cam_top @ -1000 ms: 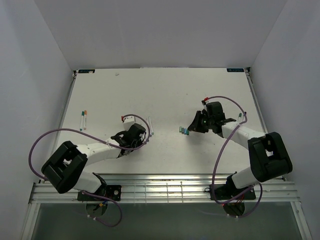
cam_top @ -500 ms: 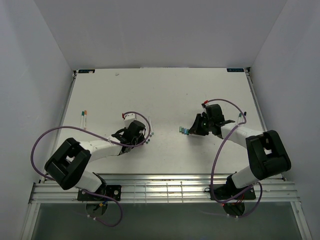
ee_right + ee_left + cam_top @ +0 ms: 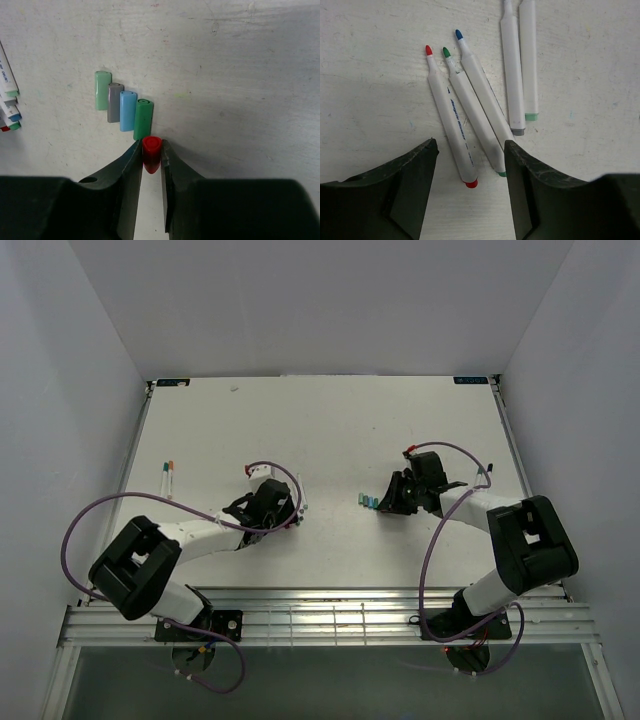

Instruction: Open the pen caps

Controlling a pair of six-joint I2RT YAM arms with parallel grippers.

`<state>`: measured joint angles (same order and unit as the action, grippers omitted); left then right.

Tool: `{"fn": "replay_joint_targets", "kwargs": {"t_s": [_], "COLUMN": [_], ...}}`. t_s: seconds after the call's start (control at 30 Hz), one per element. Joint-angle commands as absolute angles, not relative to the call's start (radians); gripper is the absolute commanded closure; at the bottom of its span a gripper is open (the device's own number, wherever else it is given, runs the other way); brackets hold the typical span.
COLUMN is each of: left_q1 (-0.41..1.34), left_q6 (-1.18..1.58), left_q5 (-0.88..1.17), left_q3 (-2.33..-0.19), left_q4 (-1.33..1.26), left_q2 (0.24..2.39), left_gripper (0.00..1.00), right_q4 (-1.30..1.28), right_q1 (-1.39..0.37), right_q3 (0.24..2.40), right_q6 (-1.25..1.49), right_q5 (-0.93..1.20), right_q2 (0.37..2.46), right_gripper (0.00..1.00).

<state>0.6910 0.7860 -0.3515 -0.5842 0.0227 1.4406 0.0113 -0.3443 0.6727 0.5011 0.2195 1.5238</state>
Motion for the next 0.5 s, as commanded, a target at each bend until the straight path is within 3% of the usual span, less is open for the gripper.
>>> {"fn": "replay_joint_targets", "kwargs": {"t_s": [0.0, 0.3, 0.47], "left_q1": [0.677, 0.667, 0.657], "left_q6": [0.785, 0.793, 0.79], "left_q5": [-0.345, -0.356, -0.376], "left_q3": [-0.584, -0.598, -0.64], "left_q4": [0.132, 0.184, 0.268], "left_q2": [1.431, 1.362, 1.31], "left_gripper": [0.32, 0.16, 0.13], "right_q4": [0.051, 0.058, 0.046], "right_q1": [-0.342, -0.341, -0.342], "right_q3": [0.673, 0.675, 0.676], "right_q6": [0.503, 0.495, 0.485], "right_q5": [0.216, 0.215, 0.201], "right_q2": [1.54, 1.546, 1.511], "right_gripper": [0.74, 0.62, 0.59]}}
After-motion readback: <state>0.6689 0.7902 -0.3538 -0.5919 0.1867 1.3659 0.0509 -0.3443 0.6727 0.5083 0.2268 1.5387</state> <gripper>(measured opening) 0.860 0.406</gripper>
